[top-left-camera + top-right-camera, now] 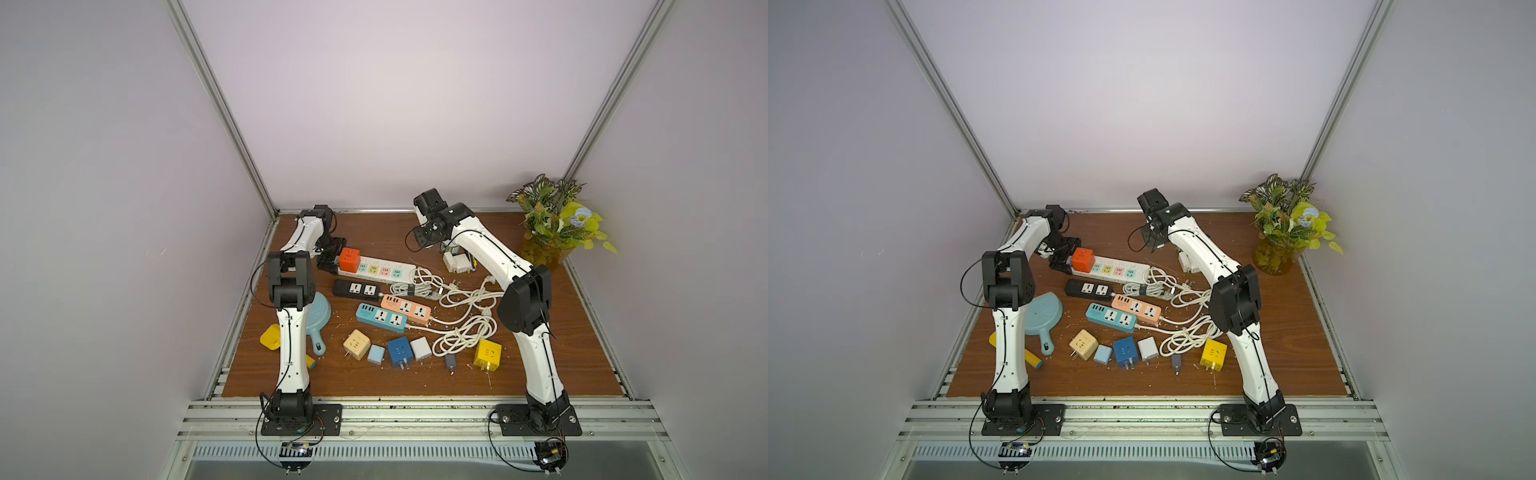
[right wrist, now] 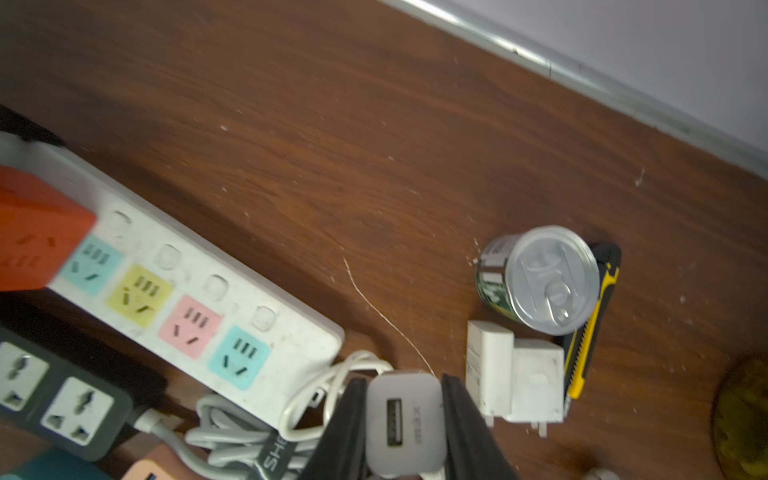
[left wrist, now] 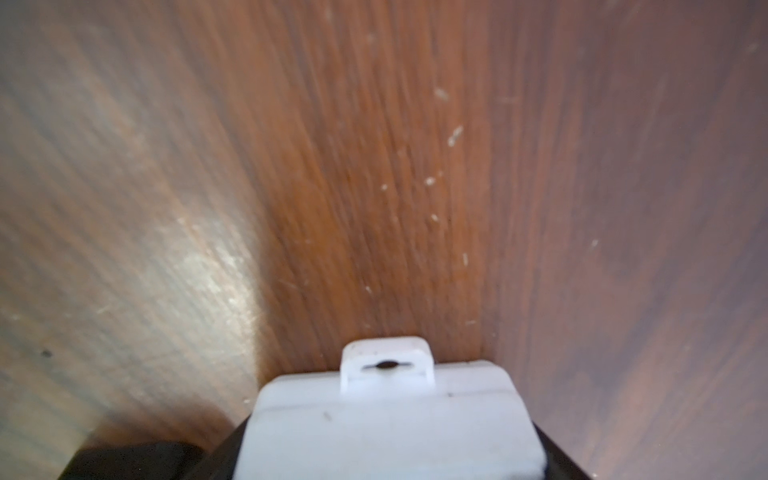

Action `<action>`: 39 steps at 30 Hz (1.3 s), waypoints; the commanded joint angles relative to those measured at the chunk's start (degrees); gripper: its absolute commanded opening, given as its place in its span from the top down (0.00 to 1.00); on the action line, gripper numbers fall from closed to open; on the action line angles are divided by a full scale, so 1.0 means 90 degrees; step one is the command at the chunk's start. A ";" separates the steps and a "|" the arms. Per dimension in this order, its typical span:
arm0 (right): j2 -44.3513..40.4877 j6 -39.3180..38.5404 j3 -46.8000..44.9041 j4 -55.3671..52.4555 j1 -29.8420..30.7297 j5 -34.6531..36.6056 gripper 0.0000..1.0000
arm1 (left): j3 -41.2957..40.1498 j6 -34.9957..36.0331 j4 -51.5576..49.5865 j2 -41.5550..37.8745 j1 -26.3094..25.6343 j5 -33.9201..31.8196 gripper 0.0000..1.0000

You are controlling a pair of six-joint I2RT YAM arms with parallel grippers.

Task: Pull the plug off the socket
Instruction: Place the plug at the center of the board.

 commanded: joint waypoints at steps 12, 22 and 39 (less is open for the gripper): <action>0.1380 0.0439 0.0857 -0.1745 -0.0302 0.0005 1.00 | -0.0173 -0.0024 -0.0031 0.0521 0.0041 -0.0652 0.85; 0.1764 0.0453 0.1141 -0.1477 -0.0385 -0.0193 0.76 | -0.0200 -0.0007 -0.0031 0.0522 0.0010 -0.0629 0.84; 0.0171 -0.1243 -0.0113 0.1403 0.0452 -0.1435 0.17 | -0.0181 -0.0004 -0.0031 0.0503 -0.0018 -0.0575 0.83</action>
